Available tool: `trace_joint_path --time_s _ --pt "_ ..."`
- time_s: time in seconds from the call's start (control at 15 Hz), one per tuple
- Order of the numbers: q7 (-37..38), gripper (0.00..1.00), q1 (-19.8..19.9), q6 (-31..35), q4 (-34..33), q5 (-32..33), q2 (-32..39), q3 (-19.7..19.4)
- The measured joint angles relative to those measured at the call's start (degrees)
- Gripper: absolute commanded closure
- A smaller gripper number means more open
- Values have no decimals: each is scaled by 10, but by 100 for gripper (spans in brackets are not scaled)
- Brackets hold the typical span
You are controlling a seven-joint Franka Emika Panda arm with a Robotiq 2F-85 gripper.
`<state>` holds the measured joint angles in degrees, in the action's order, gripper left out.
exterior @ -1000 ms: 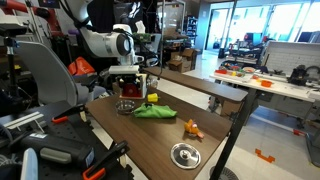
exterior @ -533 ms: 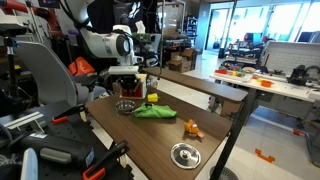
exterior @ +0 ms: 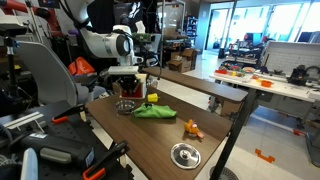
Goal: Pull the drawer open
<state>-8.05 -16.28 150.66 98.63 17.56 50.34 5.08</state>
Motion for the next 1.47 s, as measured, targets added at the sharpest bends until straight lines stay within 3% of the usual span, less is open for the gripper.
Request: trace_joint_path --time_s 1.47 --pt "-9 93 12 1 65 1 -34 -3"
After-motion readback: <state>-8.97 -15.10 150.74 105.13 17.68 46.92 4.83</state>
